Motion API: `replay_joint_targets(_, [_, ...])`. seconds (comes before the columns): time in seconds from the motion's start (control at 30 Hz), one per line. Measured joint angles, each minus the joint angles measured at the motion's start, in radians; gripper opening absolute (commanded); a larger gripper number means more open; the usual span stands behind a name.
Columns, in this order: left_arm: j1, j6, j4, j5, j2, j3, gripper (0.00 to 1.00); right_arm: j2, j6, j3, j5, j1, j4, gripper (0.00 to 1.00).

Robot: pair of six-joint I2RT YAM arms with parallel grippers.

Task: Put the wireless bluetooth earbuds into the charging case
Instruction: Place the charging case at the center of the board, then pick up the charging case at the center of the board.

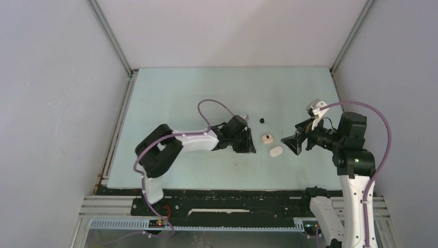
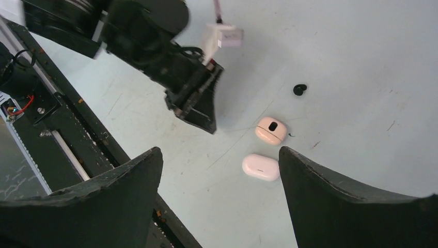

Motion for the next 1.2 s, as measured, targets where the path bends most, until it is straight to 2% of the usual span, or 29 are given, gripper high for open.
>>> replay_joint_targets(0.17, [0.0,0.098,-0.084,-0.125,-0.253,-0.117,0.38,0.045,-0.009,0.0,0.01,0.044,0.014,0.81])
replay_joint_targets(0.4, [0.018,0.211,-0.207,-0.438,-0.637,-0.259,0.53,0.163,-0.022,0.0,0.106,0.288,0.08,0.8])
replay_joint_targets(0.5, [0.063,0.221,-0.246,-0.528,-0.735,-0.346,0.57,0.214,-0.024,-0.001,0.128,0.343,0.107,0.79])
replay_joint_targets(0.73, [0.162,0.198,-0.29,-0.638,-0.778,-0.504,0.61,0.301,-0.022,-0.002,0.157,0.403,0.163,0.79])
replay_joint_targets(0.9, [0.222,0.192,-0.28,-0.668,-0.756,-0.507,0.62,0.303,-0.022,-0.002,0.157,0.412,0.164,0.79])
replay_joint_targets(1.2, [0.286,0.196,-0.244,-0.663,-0.592,-0.492,0.61,0.268,-0.029,-0.002,0.167,0.413,0.151,0.8])
